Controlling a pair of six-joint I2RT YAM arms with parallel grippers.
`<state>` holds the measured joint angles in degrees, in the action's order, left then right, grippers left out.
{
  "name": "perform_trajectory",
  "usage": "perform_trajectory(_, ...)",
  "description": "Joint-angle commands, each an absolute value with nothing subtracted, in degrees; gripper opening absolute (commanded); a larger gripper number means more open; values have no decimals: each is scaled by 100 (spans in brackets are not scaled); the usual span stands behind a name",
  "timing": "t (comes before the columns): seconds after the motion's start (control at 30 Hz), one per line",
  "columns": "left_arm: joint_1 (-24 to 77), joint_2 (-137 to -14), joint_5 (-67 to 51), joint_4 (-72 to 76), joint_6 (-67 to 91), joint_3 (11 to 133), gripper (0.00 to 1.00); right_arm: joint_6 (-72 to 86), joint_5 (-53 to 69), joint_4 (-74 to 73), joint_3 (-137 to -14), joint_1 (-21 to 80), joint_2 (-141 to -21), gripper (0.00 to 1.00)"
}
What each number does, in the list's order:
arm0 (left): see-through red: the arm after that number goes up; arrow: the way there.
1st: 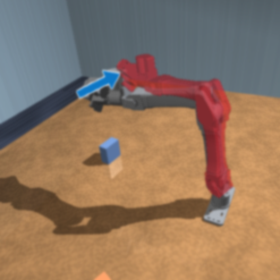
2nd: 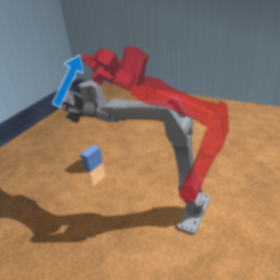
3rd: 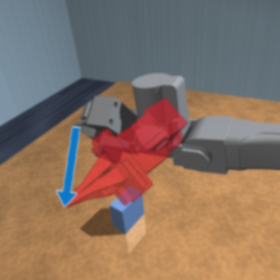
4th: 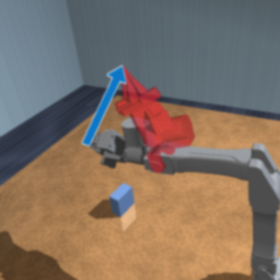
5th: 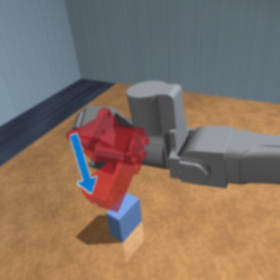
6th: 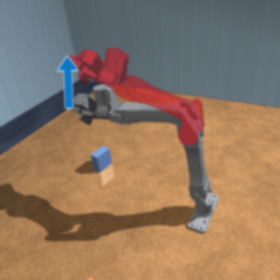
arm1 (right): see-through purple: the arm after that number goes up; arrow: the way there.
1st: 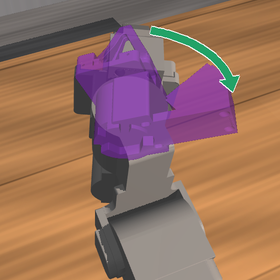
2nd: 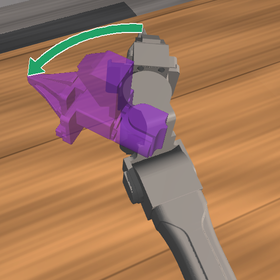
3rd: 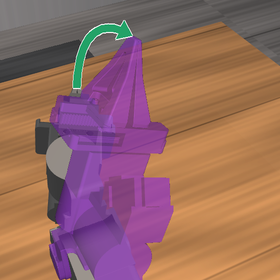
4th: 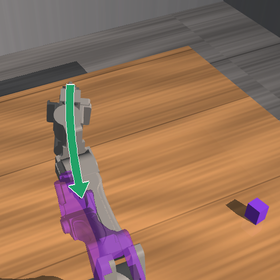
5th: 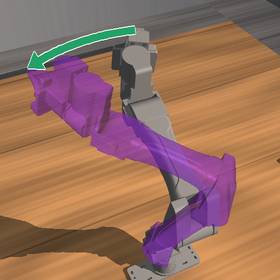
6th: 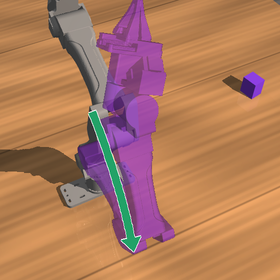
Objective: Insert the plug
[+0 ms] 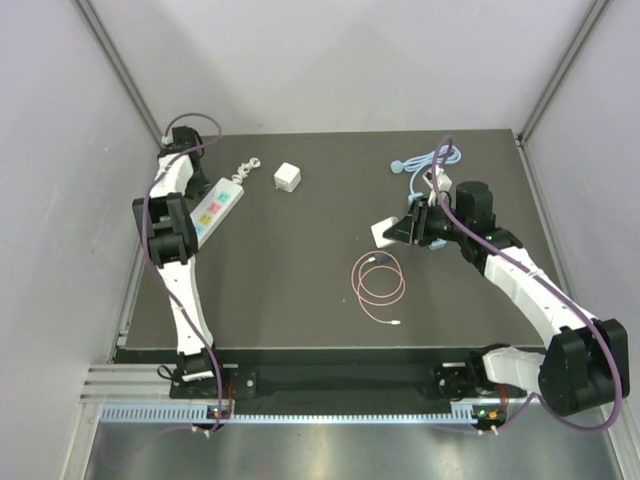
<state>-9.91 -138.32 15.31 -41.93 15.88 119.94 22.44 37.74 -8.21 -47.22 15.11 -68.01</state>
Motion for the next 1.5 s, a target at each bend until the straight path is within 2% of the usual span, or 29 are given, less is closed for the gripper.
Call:
perform_trajectory(0.0,-941,-13597,794,-4255,1670,11438,32,2048,3630,-843,-4948,1599,-6768,0)
perform_trajectory(0.17,-818,-13245,265,-4086,1898,10697,29,2022,3384,-1098,-5018,1713,-6715,0)
perform_trajectory(0.3,-572,-12798,71,-3815,2179,9609,28,2091,3059,-1178,-4992,1819,-6557,0)
perform_trajectory(0.67,562,-11321,-684,-2945,2434,7596,28,2083,2303,-1573,-5475,2451,-6750,0)
perform_trajectory(0.93,1099,-10785,-1134,-2839,2672,7146,29,1591,1170,-1582,-6308,3155,-7548,0)
perform_trajectory(1.07,994,-10267,-730,-3005,2724,7005,38,584,941,-1687,-7258,3690,-8706,0)
perform_trajectory(1.1,871,-10057,-799,-3023,2829,7005,43,371,967,-1722,-7460,3752,-8901,0)
perform_trajectory(1.13,783,-9933,-930,-3015,2908,6953,52,186,1002,-1723,-7819,3840,-9077,0)
perform_trajectory(1.2,494,-9565,-1325,-2787,3145,6786,60,-473,1238,-1644,-8111,3885,-9543,0)
perform_trajectory(1.23,388,-9432,-1658,-2708,3207,6594,79,-683,1309,-1539,-8339,3954,-9684,0)
perform_trajectory(1.3,55,-9134,-1915,-2532,3365,6426,98,-1229,1475,-1477,-8516,3999,-10053,0)
perform_trajectory(1.47,-755,-8754,-2862,-1909,3962,5591,98,-1774,2152,-1923,-9543,4069,-11019,0)
